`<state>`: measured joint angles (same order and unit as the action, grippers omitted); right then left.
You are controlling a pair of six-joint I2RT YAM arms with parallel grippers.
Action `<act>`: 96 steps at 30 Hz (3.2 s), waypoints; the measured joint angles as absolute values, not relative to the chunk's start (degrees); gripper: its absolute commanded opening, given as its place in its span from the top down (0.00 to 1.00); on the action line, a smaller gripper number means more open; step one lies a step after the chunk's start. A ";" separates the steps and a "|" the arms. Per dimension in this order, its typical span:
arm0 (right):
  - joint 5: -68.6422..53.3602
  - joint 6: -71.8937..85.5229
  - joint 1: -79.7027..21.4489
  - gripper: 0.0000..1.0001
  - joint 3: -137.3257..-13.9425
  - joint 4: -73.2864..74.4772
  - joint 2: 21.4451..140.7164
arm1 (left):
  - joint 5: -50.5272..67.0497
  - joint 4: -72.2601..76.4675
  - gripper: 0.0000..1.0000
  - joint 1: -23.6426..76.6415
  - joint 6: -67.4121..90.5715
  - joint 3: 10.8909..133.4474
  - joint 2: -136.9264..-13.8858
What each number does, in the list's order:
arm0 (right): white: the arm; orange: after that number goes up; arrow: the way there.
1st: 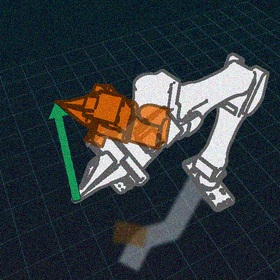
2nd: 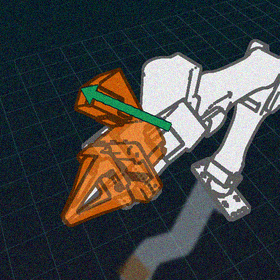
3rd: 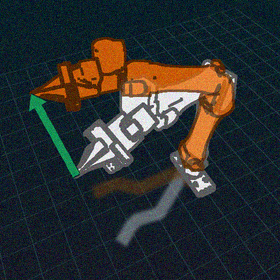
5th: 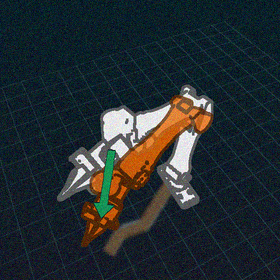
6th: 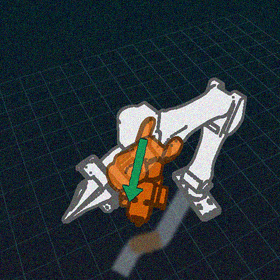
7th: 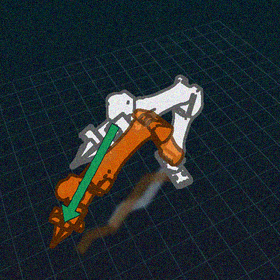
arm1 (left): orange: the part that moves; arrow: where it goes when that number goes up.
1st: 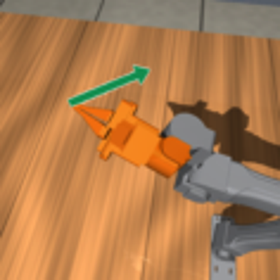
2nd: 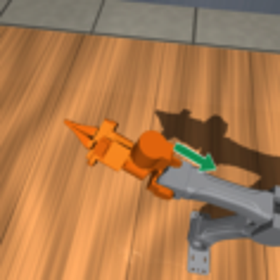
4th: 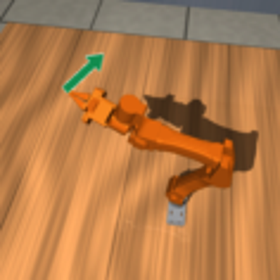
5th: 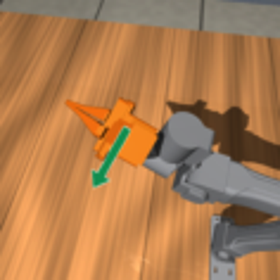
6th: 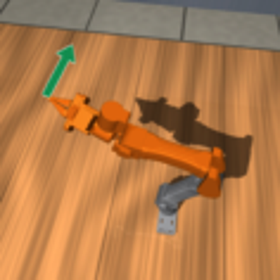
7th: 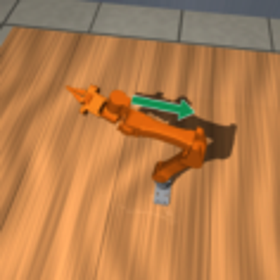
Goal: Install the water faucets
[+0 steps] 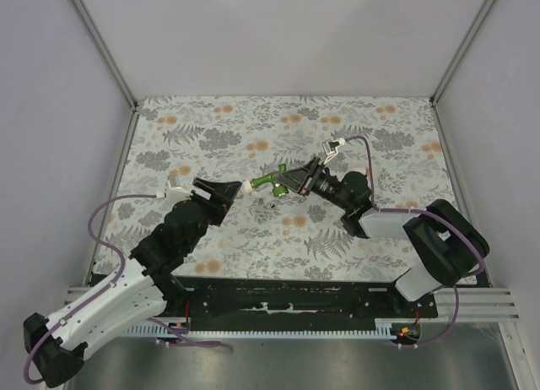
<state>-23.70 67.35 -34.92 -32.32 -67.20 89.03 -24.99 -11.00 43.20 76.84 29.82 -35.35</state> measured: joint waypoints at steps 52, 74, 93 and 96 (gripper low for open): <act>-20.97 81.14 -36.84 0.02 -30.63 -62.57 85.23 | -21.63 39.44 0.98 42.48 50.11 10.76 -34.04; -22.63 24.45 -34.37 0.13 -25.63 -49.50 63.44 | -23.86 -7.38 0.98 42.48 32.51 50.15 -41.17; 0.60 -42.54 -66.02 0.02 -35.38 -50.59 78.41 | -21.30 -27.88 0.98 42.48 33.87 64.20 -51.20; 6.24 -50.48 -68.82 0.02 -36.14 -58.87 86.87 | -20.51 -27.90 0.98 42.48 34.74 64.40 -51.27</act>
